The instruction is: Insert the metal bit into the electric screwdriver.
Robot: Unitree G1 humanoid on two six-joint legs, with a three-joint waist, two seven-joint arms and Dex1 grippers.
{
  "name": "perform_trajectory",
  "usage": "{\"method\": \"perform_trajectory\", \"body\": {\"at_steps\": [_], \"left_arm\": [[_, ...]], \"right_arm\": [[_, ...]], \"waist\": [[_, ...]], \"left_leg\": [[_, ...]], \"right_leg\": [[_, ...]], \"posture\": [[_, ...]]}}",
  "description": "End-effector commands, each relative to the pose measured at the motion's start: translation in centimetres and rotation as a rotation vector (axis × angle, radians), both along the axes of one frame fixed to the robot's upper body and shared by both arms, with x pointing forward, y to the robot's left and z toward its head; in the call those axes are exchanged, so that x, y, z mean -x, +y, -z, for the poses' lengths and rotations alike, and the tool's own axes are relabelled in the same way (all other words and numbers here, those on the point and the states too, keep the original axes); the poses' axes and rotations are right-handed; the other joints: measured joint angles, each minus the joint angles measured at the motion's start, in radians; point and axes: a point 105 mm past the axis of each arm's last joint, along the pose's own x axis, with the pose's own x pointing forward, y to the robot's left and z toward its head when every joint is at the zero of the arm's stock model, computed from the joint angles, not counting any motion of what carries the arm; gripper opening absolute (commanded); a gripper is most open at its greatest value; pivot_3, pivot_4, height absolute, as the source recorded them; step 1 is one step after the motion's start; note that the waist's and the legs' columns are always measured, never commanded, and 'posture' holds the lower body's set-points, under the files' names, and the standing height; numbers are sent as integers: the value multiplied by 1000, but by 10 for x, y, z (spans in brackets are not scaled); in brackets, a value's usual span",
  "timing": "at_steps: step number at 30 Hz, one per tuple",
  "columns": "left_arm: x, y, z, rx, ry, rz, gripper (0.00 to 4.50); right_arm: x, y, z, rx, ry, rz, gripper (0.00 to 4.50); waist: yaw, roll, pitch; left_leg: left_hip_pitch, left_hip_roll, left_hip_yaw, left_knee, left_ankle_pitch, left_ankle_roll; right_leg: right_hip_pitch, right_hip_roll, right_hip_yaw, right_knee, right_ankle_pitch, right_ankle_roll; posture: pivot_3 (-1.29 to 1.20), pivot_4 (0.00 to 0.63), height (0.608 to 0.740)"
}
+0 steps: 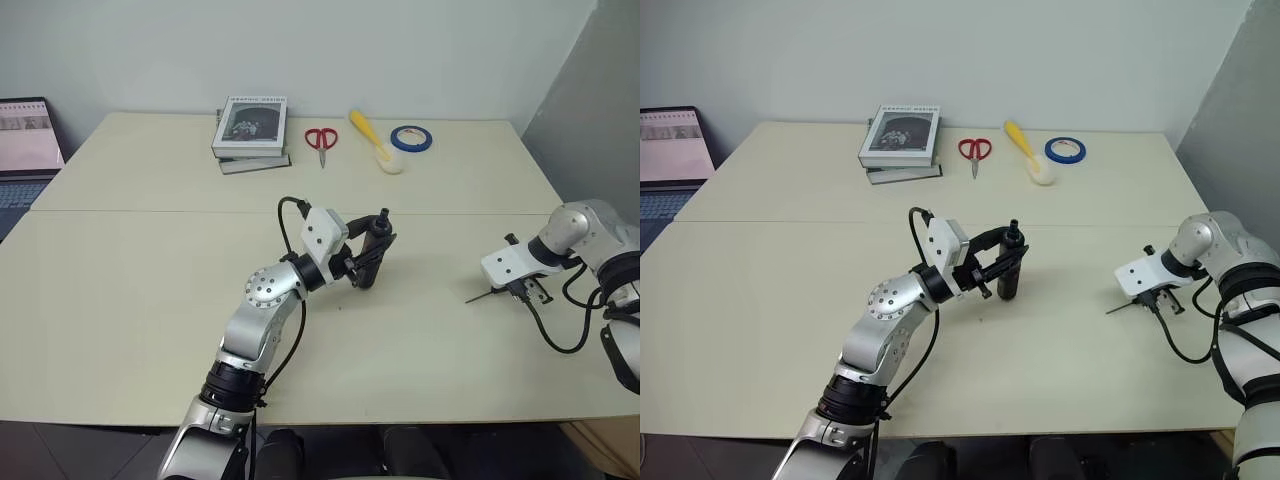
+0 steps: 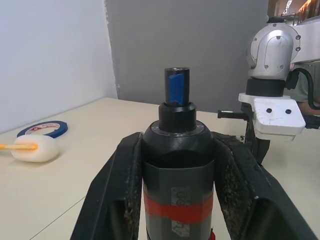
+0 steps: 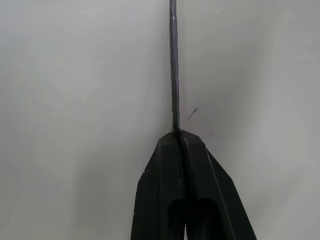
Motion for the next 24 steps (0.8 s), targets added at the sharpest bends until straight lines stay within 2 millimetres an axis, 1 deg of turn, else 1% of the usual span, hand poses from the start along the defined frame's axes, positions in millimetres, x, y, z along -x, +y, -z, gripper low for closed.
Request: {"method": "perform_trajectory", "body": {"at_steps": [1, 3, 6, 8, 11, 13, 16, 18, 20, 21, 24], "left_arm": [[4, -4, -19, 24, -82, 24, 1653], [3, -5, -19, 25, -82, 23, 1653], [1, -7, -21, 31, -91, 27, 1653], [-1, -6, -22, 34, -93, 21, 1653], [-6, -5, -21, 34, -81, -3, 1653], [-8, -4, -20, 34, -78, -9, 1653], [-8, -5, -20, 37, -78, -8, 1653], [-9, -5, -19, 44, -63, -10, 1653], [-8, -6, -21, 40, -70, -9, 1652], [-8, -6, -22, 36, -80, -8, 1652], [-7, -9, -28, 43, -63, 10, 1652]], "right_arm": [[0, -6, -13, 9, -15, 8, 0], [-1, -3, -23, -26, -39, 8, 0], [-4, 8, -51, -137, -110, 3, 0], [-2, 17, -69, -248, -164, 8, 0], [5, 26, -84, -385, -220, 38, 0], [10, 31, -89, -459, -246, 69, 0], [23, 37, -97, -631, -268, 171, 0], [37, 53, -112, -926, -258, 304, 0], [47, 64, -121, -1089, -256, 377, 0], [49, 67, -125, -1130, -269, 395, 0], [61, 87, -145, -1347, -272, 479, 0]], "waist": [[0, 0, 0], [1, 1, 1], [2, 4, 3], [3, 6, 4], [7, 6, 4], [10, 6, 4], [17, 6, 4], [20, 6, 4], [29, 6, 4], [28, 6, 3], [28, 6, 3]], "left_leg": [[0, 0, 0, 0, 0, 0], [0, 0, 0, -1, 0, 0], [-1, 0, 0, -2, 0, 0], [-2, 0, 0, -2, 0, 0], [-3, 0, -2, -2, 0, 0], [-5, 0, -3, -2, 0, 0], [-7, -1, -4, -1, 0, 0], [-8, -2, -4, 0, 0, 0], [-10, -2, -7, 0, 0, 0], [-10, -1, -7, 0, 0, 0], [-10, -1, -7, 0, 0, 0]], "right_leg": [[0, 0, 0, 0, 0, 0], [-1, 0, 0, 0, 0, -1], [-1, 0, 0, -1, 1, -4], [-2, 0, 0, -1, 1, -4], [-2, 0, -1, -1, 1, -3], [-2, 0, -2, -2, 0, -3], [-2, 0, -2, -3, 0, -2], [-3, -1, -2, -3, 0, -2], [-4, -1, -4, -2, 0, -2], [-4, 0, -4, -2, 0, -2], [-5, 0, -4, -2, -1, 0]], "posture": [[0, 150, 740], [0, 150, 740], [0, 150, 740], [0, 150, 740], [0, 150, 740], [0, 150, 740], [0, 150, 740], [0, 150, 740], [0, 150, 740], [0, 150, 740], [0, 150, 740]]}}
